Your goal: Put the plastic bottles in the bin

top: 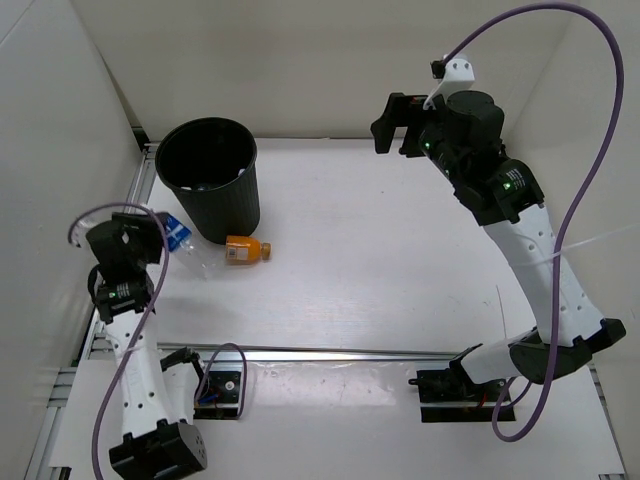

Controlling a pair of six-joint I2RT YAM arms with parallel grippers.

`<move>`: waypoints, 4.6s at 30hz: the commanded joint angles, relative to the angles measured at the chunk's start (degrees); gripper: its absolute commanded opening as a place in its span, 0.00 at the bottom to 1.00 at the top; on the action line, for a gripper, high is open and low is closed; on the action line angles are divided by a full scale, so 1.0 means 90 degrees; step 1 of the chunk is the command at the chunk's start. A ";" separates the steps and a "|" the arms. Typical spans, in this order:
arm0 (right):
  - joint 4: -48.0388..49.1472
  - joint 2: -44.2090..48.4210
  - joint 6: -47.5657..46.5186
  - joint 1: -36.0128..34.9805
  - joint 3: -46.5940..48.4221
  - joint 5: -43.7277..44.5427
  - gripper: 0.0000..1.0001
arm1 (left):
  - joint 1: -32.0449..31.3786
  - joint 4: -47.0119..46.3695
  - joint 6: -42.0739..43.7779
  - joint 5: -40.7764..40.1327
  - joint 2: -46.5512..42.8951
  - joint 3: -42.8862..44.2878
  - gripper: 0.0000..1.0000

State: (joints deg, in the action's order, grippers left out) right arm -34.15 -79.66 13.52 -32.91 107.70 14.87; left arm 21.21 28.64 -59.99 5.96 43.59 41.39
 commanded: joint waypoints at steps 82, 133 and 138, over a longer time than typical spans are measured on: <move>0.0230 0.0501 0.0344 0.0863 -0.0932 -0.0442 1.00 | -0.4300 -0.0136 -0.1929 -0.2048 0.4540 0.1407 1.00; 0.0054 0.0424 0.0637 0.0863 -0.1361 -0.0735 1.00 | -0.4291 0.3515 -0.2946 -0.3920 0.2062 0.1862 0.16; -0.0091 0.0004 0.0841 0.0863 -0.0991 -0.0822 1.00 | -0.4164 0.3479 -0.1804 -0.4500 0.2304 0.4740 0.14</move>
State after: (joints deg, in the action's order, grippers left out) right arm -34.81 -77.25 19.84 -25.45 96.09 8.49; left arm -16.91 57.45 -83.24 -28.03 64.97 73.52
